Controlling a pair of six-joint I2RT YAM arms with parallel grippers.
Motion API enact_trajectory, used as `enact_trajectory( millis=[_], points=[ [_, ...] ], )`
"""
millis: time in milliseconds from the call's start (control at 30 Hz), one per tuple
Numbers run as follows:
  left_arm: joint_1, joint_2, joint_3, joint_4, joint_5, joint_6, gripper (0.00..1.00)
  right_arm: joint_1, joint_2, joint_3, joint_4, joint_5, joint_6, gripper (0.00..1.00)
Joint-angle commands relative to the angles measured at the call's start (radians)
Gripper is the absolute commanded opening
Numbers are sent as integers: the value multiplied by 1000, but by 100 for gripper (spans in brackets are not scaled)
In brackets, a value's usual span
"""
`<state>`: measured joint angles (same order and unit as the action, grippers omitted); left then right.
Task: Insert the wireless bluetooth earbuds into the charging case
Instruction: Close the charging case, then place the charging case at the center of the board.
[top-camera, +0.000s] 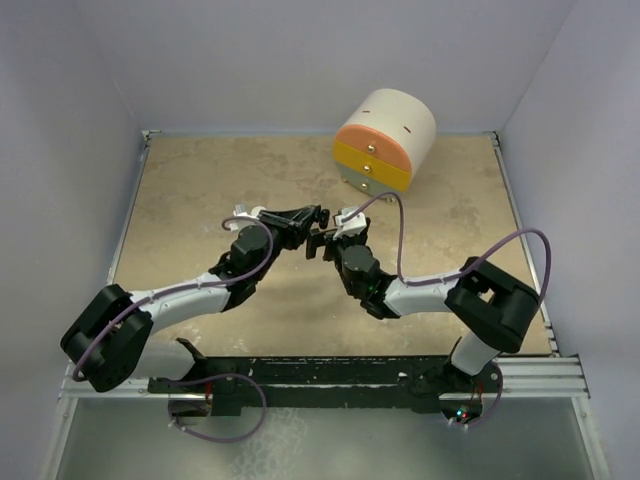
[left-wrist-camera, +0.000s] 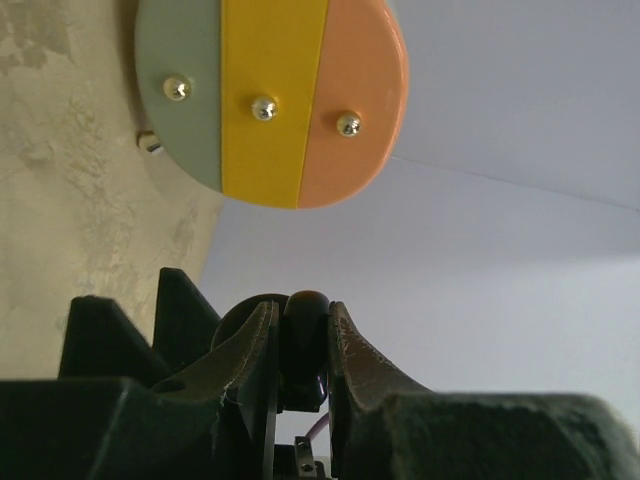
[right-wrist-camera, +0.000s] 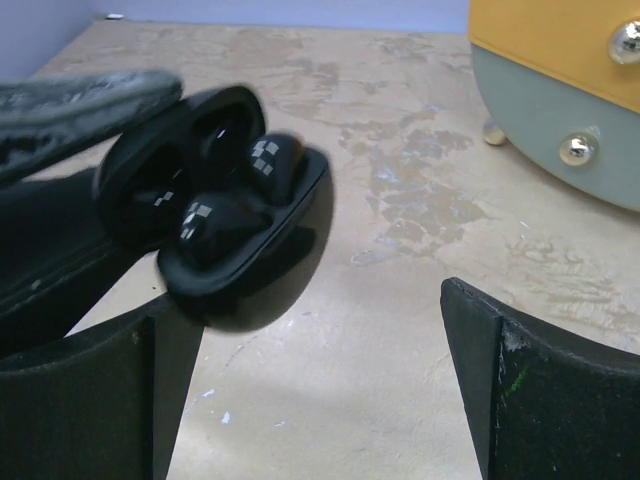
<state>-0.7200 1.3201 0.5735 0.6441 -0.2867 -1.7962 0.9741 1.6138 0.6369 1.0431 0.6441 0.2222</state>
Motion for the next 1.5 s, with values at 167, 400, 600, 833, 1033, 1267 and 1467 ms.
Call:
enact_trajectory(
  millis=[167,400,600,833,1033,1267,1467],
  points=[
    [-9,-66,-113,62,2,-36,0,0,-22,6,100,115,-3,100],
    [-6,-97,-170,64,-13,-43,0,-2,-56,-10,48,193,5,100],
    [-5,-97,-177,58,-18,-31,0,-4,-122,-47,10,252,17,100],
    [0,-102,-201,67,-23,-26,0,-9,-195,-87,-42,278,35,100],
    [64,-148,-225,-12,-38,63,0,-11,-300,-78,-214,250,137,100],
    [166,-27,-97,-89,-7,327,0,-11,-469,-62,-389,163,192,100],
    [166,228,108,-85,46,471,0,-11,-563,-83,-480,127,224,100]
  ],
)
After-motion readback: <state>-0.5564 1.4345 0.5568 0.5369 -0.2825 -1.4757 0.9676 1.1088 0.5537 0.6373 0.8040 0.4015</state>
